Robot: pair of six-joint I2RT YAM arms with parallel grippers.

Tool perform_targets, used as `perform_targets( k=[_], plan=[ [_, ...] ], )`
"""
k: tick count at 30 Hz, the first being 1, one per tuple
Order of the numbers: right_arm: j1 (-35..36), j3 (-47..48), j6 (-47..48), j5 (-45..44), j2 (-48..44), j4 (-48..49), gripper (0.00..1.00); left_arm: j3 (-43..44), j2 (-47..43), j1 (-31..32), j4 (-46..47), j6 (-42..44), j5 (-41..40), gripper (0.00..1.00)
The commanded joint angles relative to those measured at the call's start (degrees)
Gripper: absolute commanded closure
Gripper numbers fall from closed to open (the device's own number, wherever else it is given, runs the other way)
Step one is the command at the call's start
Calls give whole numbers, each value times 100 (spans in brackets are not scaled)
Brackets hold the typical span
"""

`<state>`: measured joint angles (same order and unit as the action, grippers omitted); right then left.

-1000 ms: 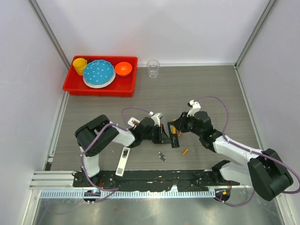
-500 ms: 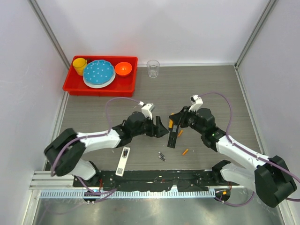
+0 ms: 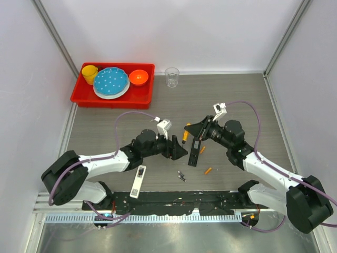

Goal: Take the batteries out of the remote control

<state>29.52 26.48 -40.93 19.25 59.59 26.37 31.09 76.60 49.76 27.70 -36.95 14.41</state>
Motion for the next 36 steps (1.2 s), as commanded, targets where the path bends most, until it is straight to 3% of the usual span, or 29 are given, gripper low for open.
perform_targets(
  k=[1,2,3,6,9,13,16,17,18,21,29,36],
  plan=[
    [-16,209,-398,334,-141,702,99,353,276,-19,490,118,211,40],
    [-16,200,-416,352,-150,703,99,371,312,-19,482,118,133,47],
    [-16,174,-433,352,-150,685,99,406,312,-10,395,109,19,65],
    [-16,156,-451,325,-141,563,99,319,146,-10,358,83,-254,100],
    [-16,208,-337,343,-27,370,99,161,-144,-45,245,91,-430,100],
    [-51,331,-284,325,219,167,83,134,-470,-124,-264,205,-519,100],
    [-113,410,-302,483,377,211,64,160,-663,-212,-695,302,-510,100],
    [-209,437,-319,553,395,228,46,152,-716,-229,-792,328,-484,100],
    [-262,463,-345,676,456,350,35,160,-760,-264,-1002,381,-466,100],
    [-543,472,-530,1265,536,754,19,195,-918,-309,-1380,487,-378,100],
    [-772,657,-890,2311,843,1300,18,599,-989,-309,-2172,847,61,100],
    [-702,797,-803,2391,1072,1116,31,872,-796,-309,-2103,830,517,100]
  ],
)
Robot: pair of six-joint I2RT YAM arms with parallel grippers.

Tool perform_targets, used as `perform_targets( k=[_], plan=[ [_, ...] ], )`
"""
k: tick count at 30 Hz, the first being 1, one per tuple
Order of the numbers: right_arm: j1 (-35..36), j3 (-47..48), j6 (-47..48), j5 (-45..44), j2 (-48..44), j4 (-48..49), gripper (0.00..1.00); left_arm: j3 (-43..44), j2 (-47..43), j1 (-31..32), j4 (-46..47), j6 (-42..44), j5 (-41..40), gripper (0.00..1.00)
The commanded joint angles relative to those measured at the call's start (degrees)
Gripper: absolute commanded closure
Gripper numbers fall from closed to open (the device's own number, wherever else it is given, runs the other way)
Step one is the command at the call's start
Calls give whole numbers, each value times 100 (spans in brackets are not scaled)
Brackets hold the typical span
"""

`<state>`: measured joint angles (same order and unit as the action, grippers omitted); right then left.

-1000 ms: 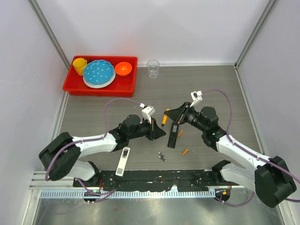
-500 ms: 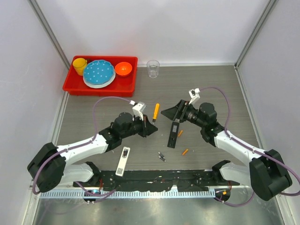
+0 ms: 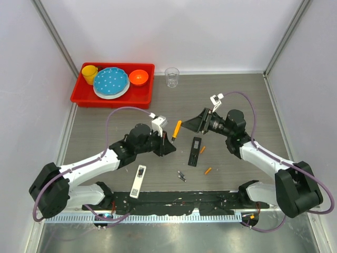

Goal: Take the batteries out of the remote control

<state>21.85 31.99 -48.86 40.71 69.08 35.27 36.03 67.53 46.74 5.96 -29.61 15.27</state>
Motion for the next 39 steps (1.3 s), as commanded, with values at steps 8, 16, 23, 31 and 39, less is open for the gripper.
perform_targets(
  k=[8,16,23,31,39],
  plan=[
    [144,220,-71,253,246,410,44,633,436,-7,151,51,811,100],
    [136,211,-168,324,238,561,99,607,419,-16,222,-28,662,99],
    [136,273,192,78,115,-1,99,423,279,-42,529,-195,477,28],
    [136,334,640,-361,1,-625,99,133,7,-192,232,-467,-328,11],
    [136,457,1107,-863,-123,-1496,99,132,-600,-174,-1885,-625,-2132,5]
  ],
)
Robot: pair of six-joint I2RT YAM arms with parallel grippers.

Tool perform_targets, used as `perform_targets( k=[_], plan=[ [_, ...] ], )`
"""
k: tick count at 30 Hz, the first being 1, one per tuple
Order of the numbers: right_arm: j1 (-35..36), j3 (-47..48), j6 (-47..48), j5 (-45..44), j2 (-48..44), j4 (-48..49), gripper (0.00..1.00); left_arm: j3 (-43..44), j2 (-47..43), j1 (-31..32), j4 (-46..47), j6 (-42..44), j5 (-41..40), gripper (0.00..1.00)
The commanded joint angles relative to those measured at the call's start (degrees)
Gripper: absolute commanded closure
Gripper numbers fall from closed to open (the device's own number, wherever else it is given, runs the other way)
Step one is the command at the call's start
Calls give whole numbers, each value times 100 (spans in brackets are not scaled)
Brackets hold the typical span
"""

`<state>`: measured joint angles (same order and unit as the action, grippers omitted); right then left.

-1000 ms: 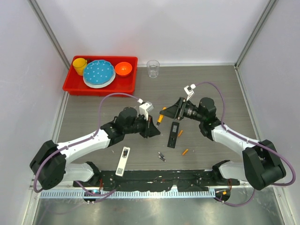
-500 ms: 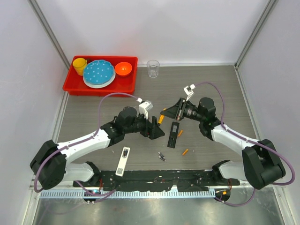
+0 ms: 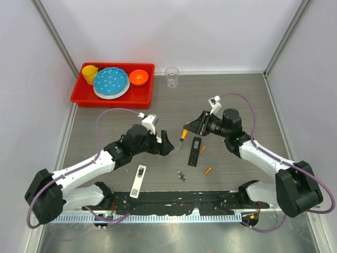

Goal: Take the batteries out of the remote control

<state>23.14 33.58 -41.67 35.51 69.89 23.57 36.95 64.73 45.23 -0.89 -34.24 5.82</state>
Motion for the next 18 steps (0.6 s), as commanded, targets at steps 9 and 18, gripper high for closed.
perform_targets(
  k=[9,18],
  plan=[
    [-2,324,519,-457,-133,-476,99,672,-5,530,-4014,-1330,-2998,0],
    [7,324,590,-483,-72,-599,99,823,760,1584,-5219,-2534,-3175,1]
  ],
)
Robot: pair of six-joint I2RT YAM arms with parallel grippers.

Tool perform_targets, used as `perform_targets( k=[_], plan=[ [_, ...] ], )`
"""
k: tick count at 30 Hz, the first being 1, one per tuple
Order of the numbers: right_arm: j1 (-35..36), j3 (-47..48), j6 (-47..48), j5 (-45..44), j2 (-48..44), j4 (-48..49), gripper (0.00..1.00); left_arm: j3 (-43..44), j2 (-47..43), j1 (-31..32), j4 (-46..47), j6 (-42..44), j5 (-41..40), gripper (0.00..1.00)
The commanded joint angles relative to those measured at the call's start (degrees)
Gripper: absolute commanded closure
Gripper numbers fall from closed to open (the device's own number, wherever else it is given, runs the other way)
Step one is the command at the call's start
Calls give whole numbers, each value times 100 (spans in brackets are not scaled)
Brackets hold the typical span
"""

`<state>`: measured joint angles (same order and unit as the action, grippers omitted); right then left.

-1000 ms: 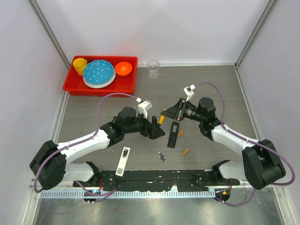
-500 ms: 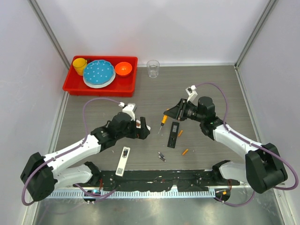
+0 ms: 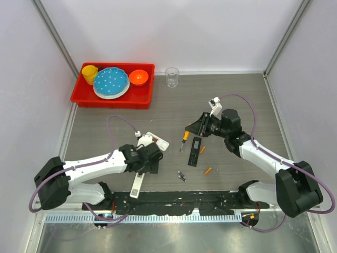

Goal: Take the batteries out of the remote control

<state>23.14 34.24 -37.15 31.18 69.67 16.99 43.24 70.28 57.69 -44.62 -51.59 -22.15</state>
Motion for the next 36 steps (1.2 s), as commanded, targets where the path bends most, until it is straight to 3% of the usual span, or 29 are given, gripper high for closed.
perform_targets(
  k=[1,9,17,20,26,36],
  plan=[
    [15,259,146,-68,-50,58,99,158,301,444,-873,-834,-351,1],
    [7,250,155,-51,-67,23,99,-500,-31,568,-320,-1001,316,14],
    [7,250,120,-77,-50,50,99,-1002,-498,568,-179,-1274,572,41],
    [-2,259,111,-77,-76,41,99,-1046,-375,568,-38,-1196,589,62],
    [-28,197,137,-165,-164,-29,99,-512,38,568,85,-607,142,85],
    [-160,83,234,-516,-436,-389,99,1071,1101,559,313,860,-386,100]
  ],
)
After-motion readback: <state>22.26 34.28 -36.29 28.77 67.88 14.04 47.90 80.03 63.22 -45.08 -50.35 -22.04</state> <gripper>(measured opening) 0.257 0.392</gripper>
